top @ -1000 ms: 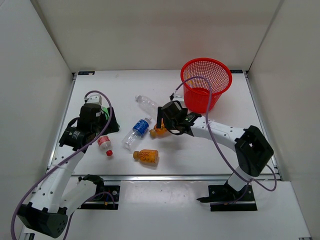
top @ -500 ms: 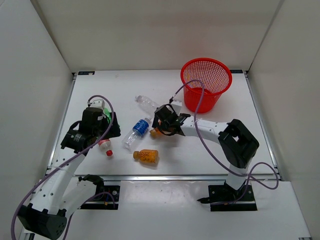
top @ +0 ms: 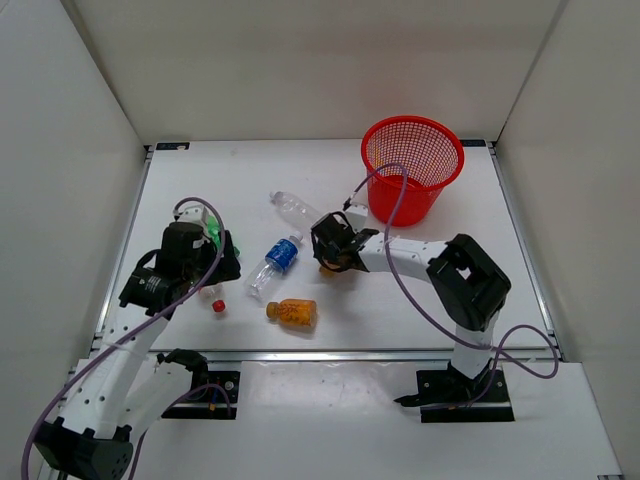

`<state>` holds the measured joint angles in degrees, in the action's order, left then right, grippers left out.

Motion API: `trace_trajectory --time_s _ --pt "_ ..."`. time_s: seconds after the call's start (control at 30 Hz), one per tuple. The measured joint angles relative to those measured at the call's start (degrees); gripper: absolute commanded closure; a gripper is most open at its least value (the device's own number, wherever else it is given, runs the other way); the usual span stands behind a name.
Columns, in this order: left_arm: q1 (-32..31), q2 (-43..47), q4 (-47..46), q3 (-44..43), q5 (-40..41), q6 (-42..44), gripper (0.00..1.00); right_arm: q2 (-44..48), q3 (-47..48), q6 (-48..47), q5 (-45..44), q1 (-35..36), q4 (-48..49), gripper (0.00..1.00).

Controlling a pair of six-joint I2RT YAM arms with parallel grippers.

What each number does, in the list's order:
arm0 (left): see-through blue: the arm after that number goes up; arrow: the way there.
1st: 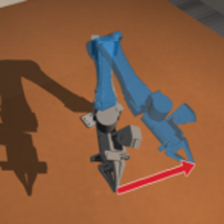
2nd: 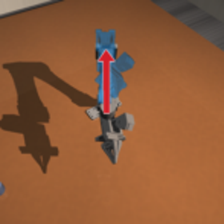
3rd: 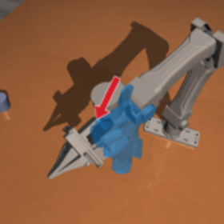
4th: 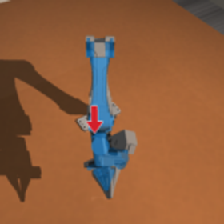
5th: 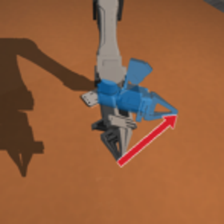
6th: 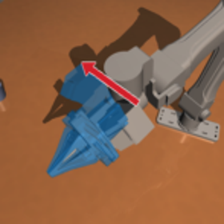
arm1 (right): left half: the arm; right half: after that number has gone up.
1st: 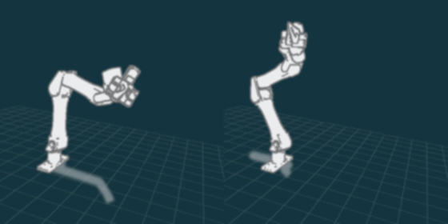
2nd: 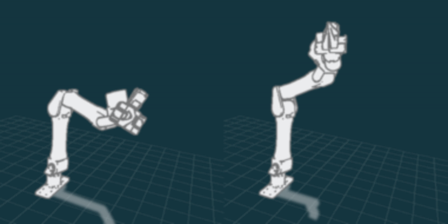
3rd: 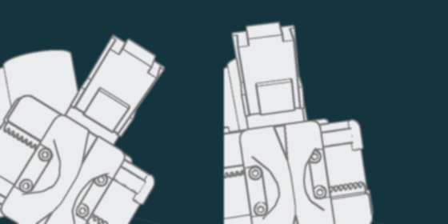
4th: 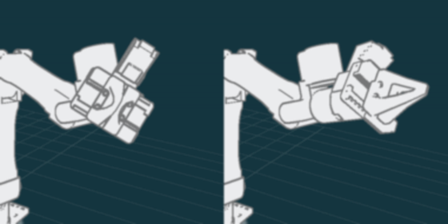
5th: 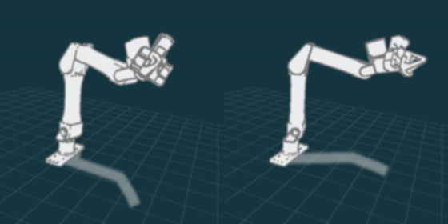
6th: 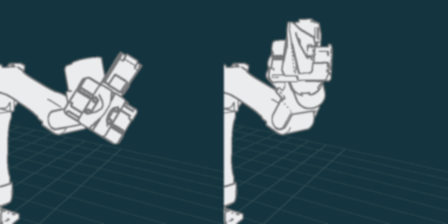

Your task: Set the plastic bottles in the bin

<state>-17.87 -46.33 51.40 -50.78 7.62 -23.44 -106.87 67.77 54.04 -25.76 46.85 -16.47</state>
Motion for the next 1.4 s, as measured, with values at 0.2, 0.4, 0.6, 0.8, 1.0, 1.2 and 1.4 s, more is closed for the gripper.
trace_trajectory --time_s 0.2,0.4,0.6,0.8,1.0,1.2,1.4 --pt "-0.35 -2.25 -1.16 0.85 -2.38 0.33 0.01 11.78 -6.32 -6.97 -1.75 1.68 -0.76 0.66" --pt "-1.99 -10.49 -4.98 0.81 -5.81 1.27 0.01 26.93 -3.54 -24.74 -1.66 4.37 2.05 0.66" --pt "-2.25 -15.21 -9.16 0.28 -9.01 1.53 0.01 30.69 8.13 -41.75 0.52 -2.38 9.81 0.65" --pt "-2.34 -14.75 -10.71 -1.05 -9.6 1.6 0.01 25.44 17.79 -46.77 5.7 -22.27 11.52 0.64" --pt "-1.92 -13.7 -9.84 -1.05 -10.54 2.38 0.01 18.6 17.64 -46.01 11.89 -30.91 10.08 0.36" --pt "-2.78 -16.04 -9.29 -1.27 -12.15 3.63 0.01 15.54 17.25 -43.69 14.08 -33.4 4.57 0.01" --pt "-3.26 -22.03 -8.98 -3.8 -13.4 5.92 0.01 18.4 18.6 -43.67 14.03 -32.63 -1.86 0.01"
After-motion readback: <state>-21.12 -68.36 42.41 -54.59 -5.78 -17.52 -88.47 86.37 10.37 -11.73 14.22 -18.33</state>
